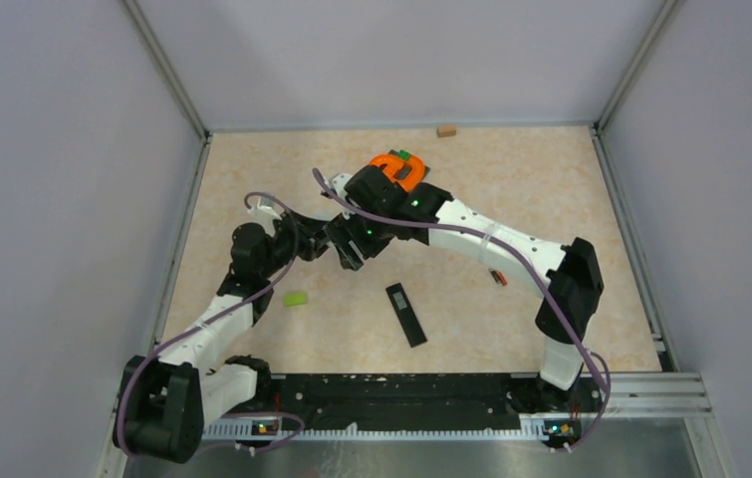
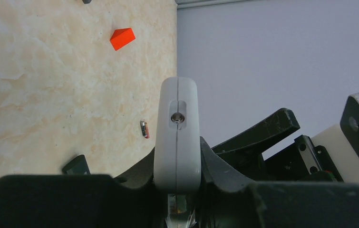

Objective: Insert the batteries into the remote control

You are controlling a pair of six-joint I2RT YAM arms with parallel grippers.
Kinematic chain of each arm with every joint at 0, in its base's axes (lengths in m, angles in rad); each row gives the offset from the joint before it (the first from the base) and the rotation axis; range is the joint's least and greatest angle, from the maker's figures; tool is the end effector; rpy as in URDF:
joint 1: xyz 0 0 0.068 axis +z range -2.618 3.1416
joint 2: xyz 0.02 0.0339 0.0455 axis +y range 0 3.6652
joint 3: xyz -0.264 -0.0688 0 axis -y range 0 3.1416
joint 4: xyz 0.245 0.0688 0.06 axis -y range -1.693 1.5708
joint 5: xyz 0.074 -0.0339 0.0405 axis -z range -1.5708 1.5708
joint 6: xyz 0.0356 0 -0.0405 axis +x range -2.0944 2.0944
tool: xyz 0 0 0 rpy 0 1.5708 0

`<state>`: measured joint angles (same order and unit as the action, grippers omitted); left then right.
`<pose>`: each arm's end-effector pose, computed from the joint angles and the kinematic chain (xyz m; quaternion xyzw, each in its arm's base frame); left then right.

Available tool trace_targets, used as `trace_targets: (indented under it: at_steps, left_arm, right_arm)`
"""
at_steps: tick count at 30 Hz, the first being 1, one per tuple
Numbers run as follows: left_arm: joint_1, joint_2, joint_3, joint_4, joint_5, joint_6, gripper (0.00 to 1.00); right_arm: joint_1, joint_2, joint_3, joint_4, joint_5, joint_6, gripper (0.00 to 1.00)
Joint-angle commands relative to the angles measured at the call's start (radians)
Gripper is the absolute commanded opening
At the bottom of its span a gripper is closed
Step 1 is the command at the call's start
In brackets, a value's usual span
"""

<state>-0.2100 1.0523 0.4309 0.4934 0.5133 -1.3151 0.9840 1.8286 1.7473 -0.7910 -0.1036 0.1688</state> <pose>0.2188 -0.0645 0.2355 -0.2385 0.7062 -0.5791 0.3302 0.2221 0.3407 0.3249 -0.3882 0.8545 0.2270 0.2600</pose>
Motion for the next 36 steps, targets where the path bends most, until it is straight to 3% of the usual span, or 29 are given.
trace_targets:
  at_steps: [1,8,16,21,26,30,33,36]
  left_arm:
    - [0.002,-0.011,0.008,0.128,0.081,-0.071,0.0]
    - [0.016,-0.003,0.002,0.121,0.081,-0.071,0.0]
    - [0.026,0.006,-0.004,0.096,0.072,-0.045,0.0]
    - [0.04,0.003,-0.001,-0.008,0.018,0.06,0.0]
    - [0.048,-0.047,0.023,-0.192,-0.101,0.195,0.0]
    - [0.052,-0.103,0.043,-0.345,-0.213,0.261,0.0]
    - [0.058,-0.153,0.056,-0.463,-0.323,0.276,0.0]
    - [0.06,-0.197,0.072,-0.586,-0.421,0.275,0.0]
  right_arm:
    - [0.0,0.031,0.043,0.071,0.04,0.016,0.68]
    - [0.0,0.017,0.035,0.086,0.043,0.018,0.76]
    - [-0.003,0.032,0.045,0.09,0.053,0.044,0.76]
    - [-0.023,-0.015,-0.022,0.147,0.078,0.082,0.76]
    - [-0.051,-0.141,-0.199,0.258,0.12,0.148,0.75]
    - [-0.066,-0.203,-0.328,0.291,0.174,0.189,0.68]
    - [-0.067,-0.227,-0.415,0.344,0.111,0.165,0.51]
    - [-0.034,-0.205,-0.461,0.393,0.075,0.11,0.43]
